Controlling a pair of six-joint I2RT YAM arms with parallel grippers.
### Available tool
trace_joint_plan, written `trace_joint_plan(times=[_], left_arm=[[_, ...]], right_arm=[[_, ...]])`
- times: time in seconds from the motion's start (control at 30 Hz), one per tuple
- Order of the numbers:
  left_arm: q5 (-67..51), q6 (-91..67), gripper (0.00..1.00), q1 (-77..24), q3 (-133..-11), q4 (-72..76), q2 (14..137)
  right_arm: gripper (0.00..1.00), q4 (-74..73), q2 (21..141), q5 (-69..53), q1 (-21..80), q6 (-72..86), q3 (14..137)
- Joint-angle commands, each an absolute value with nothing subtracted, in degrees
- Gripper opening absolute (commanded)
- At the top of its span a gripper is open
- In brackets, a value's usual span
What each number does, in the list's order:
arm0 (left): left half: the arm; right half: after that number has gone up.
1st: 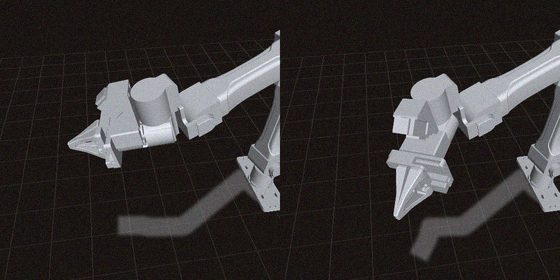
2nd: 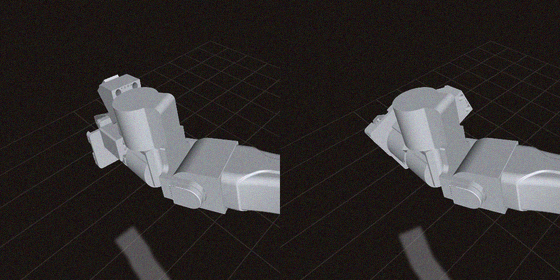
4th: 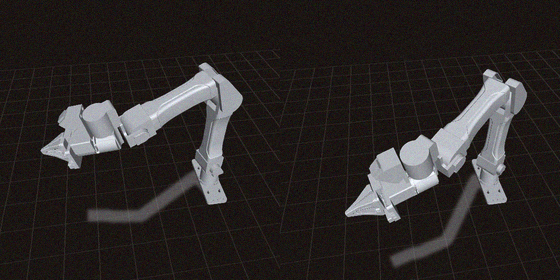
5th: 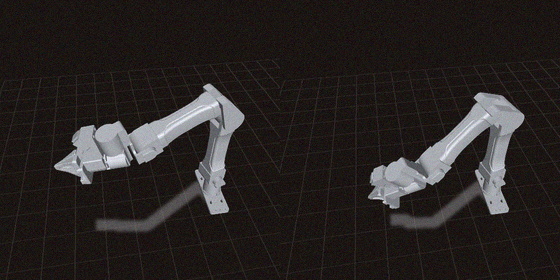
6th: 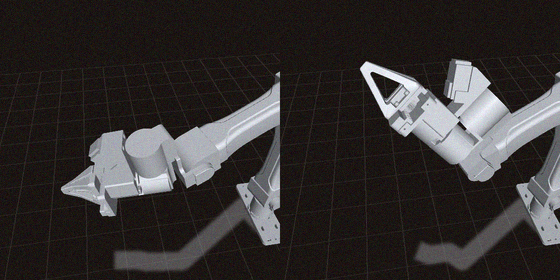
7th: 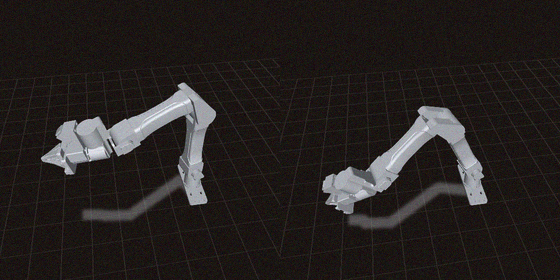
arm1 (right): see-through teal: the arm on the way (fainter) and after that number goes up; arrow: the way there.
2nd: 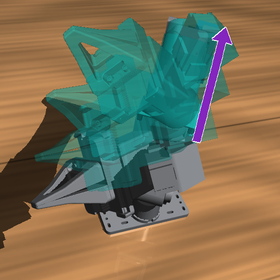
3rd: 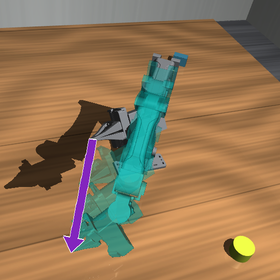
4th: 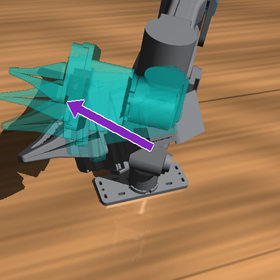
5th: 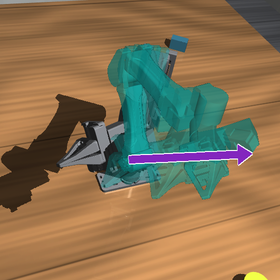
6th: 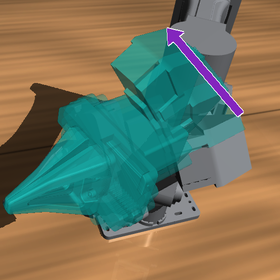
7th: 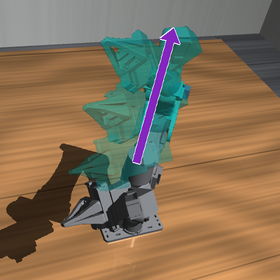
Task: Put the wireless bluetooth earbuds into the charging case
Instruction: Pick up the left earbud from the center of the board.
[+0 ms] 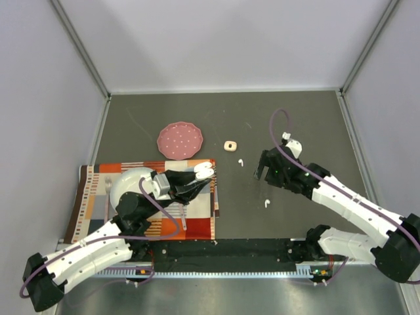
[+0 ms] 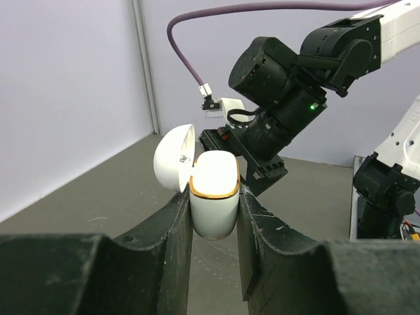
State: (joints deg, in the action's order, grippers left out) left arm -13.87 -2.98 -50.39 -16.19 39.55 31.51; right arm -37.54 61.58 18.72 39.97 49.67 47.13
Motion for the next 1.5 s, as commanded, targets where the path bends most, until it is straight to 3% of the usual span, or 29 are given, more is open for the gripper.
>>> trace_joint_plan(times=[0.0, 0.47, 1.1, 1.17, 1.4, 1.47], left_arm=[[-12.66, -2.02, 0.0, -50.62, -17.05, 39.9, 30.32], [-12.13, -1.93, 0.0, -50.62, -17.14, 39.46, 30.76], [-11.16, -2.11, 0.0, -50.54, -16.44, 38.67, 29.71], [-11.07, -2.11, 0.0, -50.62, -16.44, 38.76, 29.79], [-10.46, -1.93, 0.0, -50.62, -16.17, 38.85, 29.97], [-10.46, -1.85, 0.0, -50.62, -16.17, 38.85, 29.97]], right_arm=[[0.87, -37.27, 60.91, 18.37, 39.46, 54.92, 44.66], [0.71, -36.91, 64.34, 17.23, 39.29, 62.67, 38.5], [0.6, -36.39, 66.36, 18.19, 39.11, 68.12, 36.3], [0.55, -36.21, 66.71, 18.19, 39.2, 68.29, 36.65], [0.51, -35.69, 68.55, 17.49, 39.02, 69.17, 37.09], [0.43, -35.33, 69.17, 16.97, 39.11, 68.64, 37.26]])
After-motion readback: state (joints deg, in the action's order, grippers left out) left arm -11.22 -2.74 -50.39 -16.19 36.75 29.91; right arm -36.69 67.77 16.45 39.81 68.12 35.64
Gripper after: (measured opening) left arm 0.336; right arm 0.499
